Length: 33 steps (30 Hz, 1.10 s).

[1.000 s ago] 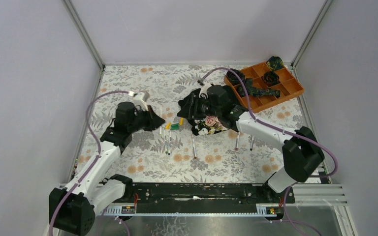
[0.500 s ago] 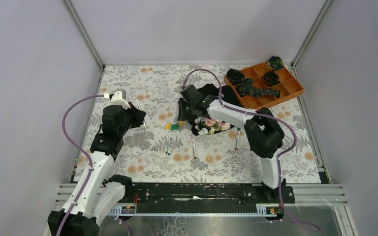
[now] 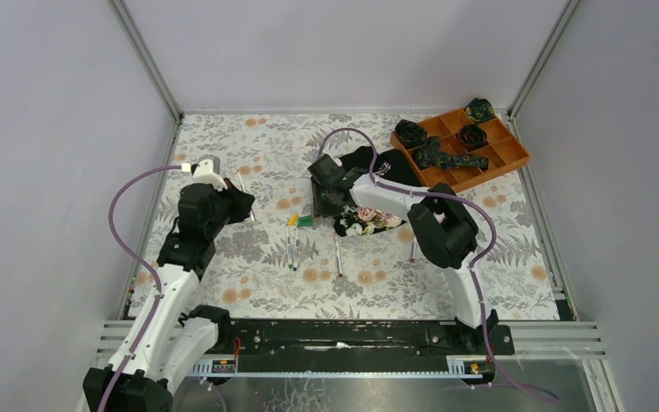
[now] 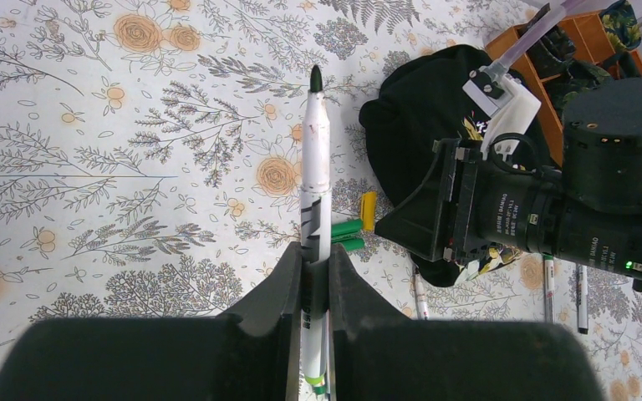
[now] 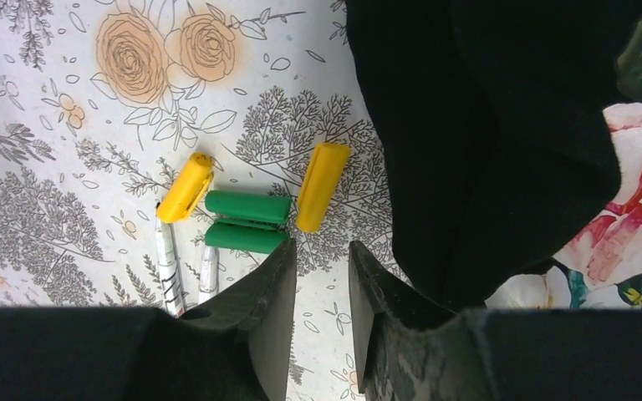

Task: Insert the pens into the pen caps

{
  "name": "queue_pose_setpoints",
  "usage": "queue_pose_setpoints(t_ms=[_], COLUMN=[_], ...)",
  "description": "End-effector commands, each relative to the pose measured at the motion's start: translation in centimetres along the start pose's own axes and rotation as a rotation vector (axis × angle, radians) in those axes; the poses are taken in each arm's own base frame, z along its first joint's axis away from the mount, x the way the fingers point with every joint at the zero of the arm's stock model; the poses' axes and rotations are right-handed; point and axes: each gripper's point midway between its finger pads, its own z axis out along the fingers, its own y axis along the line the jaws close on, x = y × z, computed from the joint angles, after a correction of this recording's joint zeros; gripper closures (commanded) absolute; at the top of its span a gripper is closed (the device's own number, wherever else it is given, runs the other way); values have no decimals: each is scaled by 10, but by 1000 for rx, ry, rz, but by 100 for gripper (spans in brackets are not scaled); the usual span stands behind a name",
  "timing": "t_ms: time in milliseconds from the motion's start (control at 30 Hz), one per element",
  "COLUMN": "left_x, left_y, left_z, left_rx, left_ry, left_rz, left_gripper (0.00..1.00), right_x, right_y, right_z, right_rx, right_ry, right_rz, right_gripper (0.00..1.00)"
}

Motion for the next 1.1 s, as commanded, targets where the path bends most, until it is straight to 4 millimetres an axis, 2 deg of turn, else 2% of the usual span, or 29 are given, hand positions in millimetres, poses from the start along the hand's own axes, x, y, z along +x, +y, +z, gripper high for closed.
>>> queue_pose_setpoints(t_ms=[0,200,633,900,1067], left_x=[-5,-4,-3,-2,1], left_y=[-5,-7,-7,-7,-5], left_z=[-1,0,1,2,7], left_rx=[26,34,38,40,26], left_ry=[-24,-18,-9,-5,9], left_rz=[-2,-3,-4,-6,-26], left_gripper=[100,100,100,100,100], right_x=[-20,-24,-25,-17,-15], right_y=[16,16,7,-5,-2], right_z=[-3,6,21,31,31], right_rx=[-14,-4,59,113,93], right_ry=[-61,-72,-68,-39,-25], right_rz=[17,22,8,-12,-16], right_gripper=[66,73,73,73,79])
